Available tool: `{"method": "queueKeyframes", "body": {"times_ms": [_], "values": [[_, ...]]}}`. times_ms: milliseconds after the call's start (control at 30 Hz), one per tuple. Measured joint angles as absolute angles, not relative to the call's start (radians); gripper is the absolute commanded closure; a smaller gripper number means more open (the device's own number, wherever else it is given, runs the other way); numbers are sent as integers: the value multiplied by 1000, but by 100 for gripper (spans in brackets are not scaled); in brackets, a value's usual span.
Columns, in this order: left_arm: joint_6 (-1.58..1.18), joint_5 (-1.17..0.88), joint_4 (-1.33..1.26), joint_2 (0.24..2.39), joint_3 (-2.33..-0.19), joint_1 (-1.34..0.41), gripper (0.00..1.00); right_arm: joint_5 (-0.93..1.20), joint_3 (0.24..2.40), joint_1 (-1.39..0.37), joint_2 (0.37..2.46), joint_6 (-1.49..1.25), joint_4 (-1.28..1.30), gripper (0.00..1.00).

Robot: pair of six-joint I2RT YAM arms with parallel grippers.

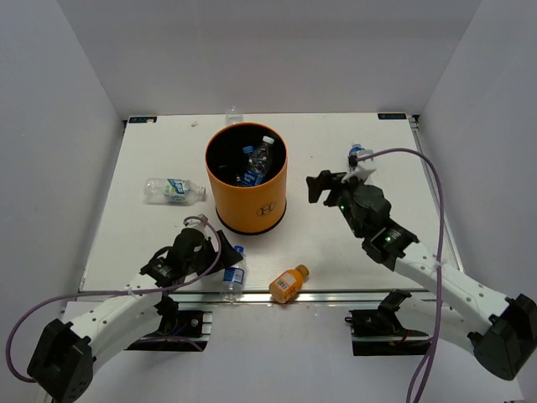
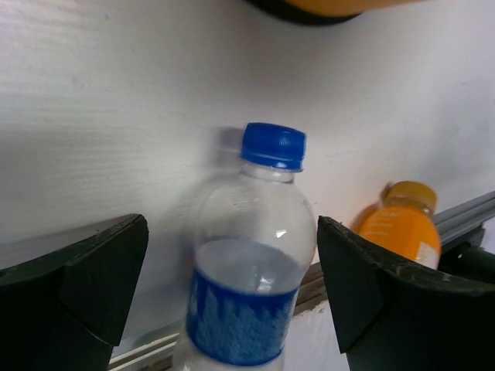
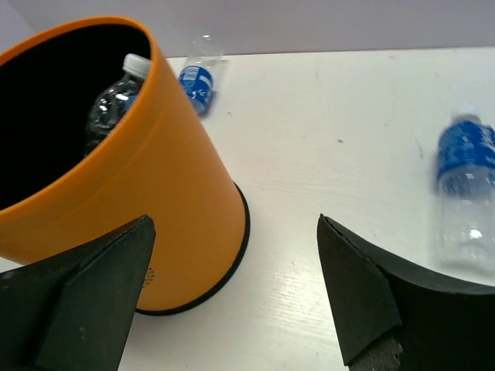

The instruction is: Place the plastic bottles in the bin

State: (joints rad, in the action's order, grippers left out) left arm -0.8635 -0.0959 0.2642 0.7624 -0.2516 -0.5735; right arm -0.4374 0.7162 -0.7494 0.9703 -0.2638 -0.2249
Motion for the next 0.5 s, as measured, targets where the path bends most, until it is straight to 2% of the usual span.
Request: {"method": "queueKeyframes", "body": {"times_ms": [100,200,233,267,333,500], "values": [[-866,-50,275,806,-261,-622,5,-492,656,-738,886,-324,-204,11],[-868,5,294,862,-296,-688,21,-543,609,-727,827,-387,-179,11],[-869,22,303,873,-303,-705,29,-561,595,-723,813,-403,-173,11],[-871,39,316,883,-310,-719,45,-578,583,-719,803,-419,-162,10],[-876,72,340,894,-331,-742,56,-605,570,-710,790,-444,-133,11],[-892,166,467,873,-395,-756,63,-648,559,-699,748,-481,-100,11]]}}
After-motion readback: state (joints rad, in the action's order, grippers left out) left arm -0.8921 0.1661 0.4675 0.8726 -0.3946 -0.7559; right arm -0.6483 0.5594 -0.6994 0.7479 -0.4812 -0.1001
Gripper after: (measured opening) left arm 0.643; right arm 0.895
